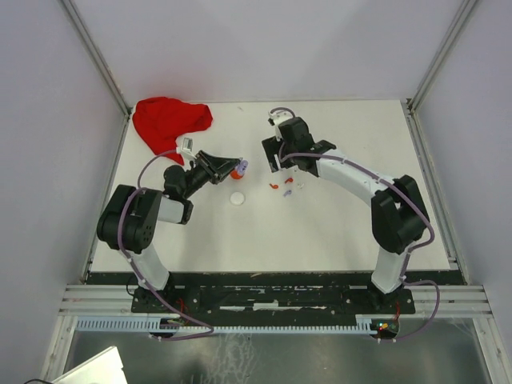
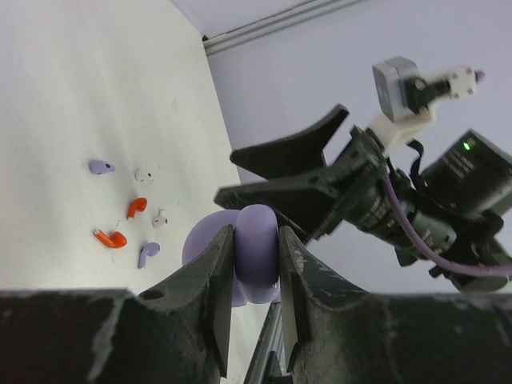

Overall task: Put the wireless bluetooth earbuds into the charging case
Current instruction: Open the charging case, then pick up the earbud from the center of the board.

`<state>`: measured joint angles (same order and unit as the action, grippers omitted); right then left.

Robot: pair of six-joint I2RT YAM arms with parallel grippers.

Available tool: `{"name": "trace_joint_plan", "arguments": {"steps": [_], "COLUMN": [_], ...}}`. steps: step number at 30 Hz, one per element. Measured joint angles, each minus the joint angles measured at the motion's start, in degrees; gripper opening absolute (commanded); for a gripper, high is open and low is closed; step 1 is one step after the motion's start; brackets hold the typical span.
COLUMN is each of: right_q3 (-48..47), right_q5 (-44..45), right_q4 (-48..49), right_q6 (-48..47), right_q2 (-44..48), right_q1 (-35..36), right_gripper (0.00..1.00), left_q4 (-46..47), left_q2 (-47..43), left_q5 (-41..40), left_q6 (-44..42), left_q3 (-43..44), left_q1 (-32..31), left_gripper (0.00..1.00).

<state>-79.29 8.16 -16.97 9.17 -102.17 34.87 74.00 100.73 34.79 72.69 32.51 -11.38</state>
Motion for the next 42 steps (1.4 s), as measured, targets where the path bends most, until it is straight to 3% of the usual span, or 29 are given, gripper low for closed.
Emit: {"name": "trace_joint_plan", "arguments": {"steps": [12, 25, 42], "right_q3": [-24.04, -29.92, -35.26], "right_q5": [-3.76, -6.67, -7.98], "right_q4": [-19.32, -24.63, -25.55], "right_q6": [-8.61, -13.42, -15.04], "right_q2": [-21.44, -26.82, -32.41], "right_q1": [-2.71, -3.06, -3.26], "right_gripper": [0.67, 0.57, 0.54], "left_q4": [1.14, 3.67, 4.15], "left_q2": [-0.28, 0.92, 0.92], "left_q5": [0.09, 1.25, 1.33], "left_q6": [0.76, 2.60, 2.95], "left_q3": [-2.89, -2.91, -2.91], "left_q1": [0.00, 0.00, 0.00], "left_gripper": [0.03, 0.03, 0.03]}}
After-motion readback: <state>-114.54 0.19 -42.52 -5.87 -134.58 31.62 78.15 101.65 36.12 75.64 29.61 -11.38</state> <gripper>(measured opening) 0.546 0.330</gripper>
